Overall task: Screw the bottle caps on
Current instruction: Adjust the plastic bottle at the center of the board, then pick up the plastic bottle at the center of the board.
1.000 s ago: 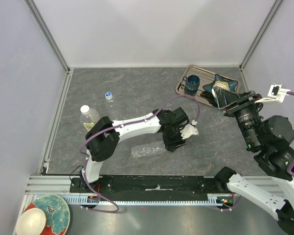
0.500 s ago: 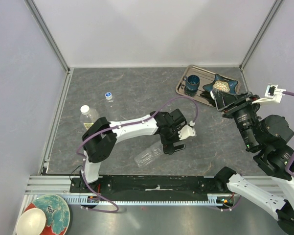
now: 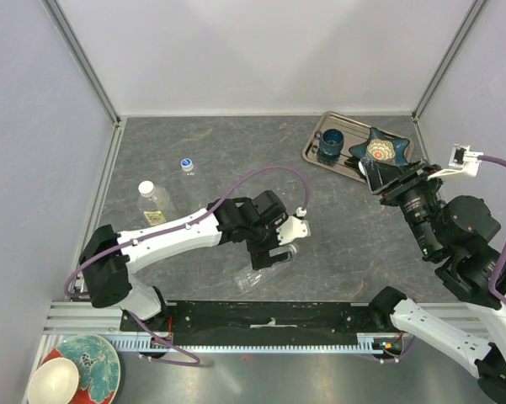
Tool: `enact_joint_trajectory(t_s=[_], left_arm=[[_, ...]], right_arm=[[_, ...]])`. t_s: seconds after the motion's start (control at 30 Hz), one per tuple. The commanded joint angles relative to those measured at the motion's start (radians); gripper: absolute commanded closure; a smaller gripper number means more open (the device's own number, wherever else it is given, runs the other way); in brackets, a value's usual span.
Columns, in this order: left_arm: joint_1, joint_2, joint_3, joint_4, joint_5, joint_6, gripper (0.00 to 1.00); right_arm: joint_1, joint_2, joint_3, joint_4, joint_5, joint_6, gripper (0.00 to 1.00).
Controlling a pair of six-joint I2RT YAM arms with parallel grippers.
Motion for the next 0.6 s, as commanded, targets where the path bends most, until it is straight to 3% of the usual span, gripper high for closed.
enact_joint_trajectory(t_s=[0.0,0.13,0.57], left_arm=[[-0.003,0.019,-0.099,-0.03,-0.07,-0.074,0.01],[-0.011,0.068,-0.148,-0.015,-0.078,-0.14,0.01],[-0.041,0.117,-0.225,0.056,-0.079,-0.138,0.01]], right_arm=[[0.003,0.013,0.039,-0.003,-0.016,0.005,0.73],[0.003,0.019,0.045,-0.003,-0.022,0.011,0.73],[0.001,0.021,0.063,-0.018,-0.02,0.017,0.74]])
